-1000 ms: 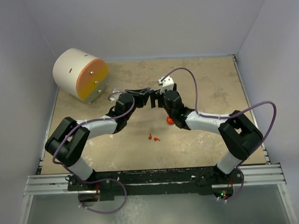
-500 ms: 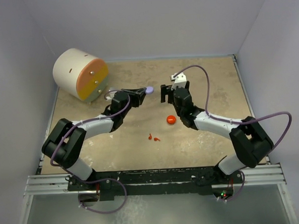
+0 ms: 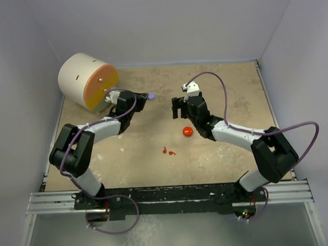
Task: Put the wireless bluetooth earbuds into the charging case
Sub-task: Place the charging case at the center of the board.
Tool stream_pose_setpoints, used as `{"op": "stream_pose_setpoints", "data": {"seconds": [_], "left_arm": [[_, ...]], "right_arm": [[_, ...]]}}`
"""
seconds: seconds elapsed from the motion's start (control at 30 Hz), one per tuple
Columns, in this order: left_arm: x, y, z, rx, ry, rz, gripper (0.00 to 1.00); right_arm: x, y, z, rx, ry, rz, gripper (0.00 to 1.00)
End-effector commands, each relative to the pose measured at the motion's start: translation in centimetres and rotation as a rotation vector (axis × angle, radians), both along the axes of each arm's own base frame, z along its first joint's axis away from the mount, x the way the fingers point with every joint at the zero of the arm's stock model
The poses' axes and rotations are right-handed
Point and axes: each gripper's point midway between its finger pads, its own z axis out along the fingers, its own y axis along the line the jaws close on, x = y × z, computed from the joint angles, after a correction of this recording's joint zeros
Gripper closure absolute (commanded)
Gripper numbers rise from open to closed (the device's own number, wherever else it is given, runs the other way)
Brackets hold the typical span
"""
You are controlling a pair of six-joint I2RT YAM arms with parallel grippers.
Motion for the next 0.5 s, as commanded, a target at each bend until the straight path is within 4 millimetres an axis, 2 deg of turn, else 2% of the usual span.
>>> {"op": "stream_pose_setpoints", "data": {"seconds": [0.0, 0.3, 0.33, 0.47], "left_arm": [[1.9, 0.9, 0.6, 0.192, -0.047, 0.002, 1.00], [5.0, -2.8, -1.9, 0.184, -0.121, -0.124, 0.98], [5.2, -3.0, -2.6, 0.193, -0.117, -0.132, 0.97], [6.0, -3.5, -3.1, 0.211, -0.133, -0.151, 0.93]], "right_arm": [[-0.7, 1.0, 1.5, 0.076, 0.005, 0.037, 0.12], [-2.0, 0.7, 0.0, 0.097, 0.047, 0.044, 0.12], [-2.1, 0.7, -0.3, 0.101, 0.056, 0.042, 0.12], [-2.6, 1.0, -2.0, 0.105, 0.124, 0.041, 0.12]]}}
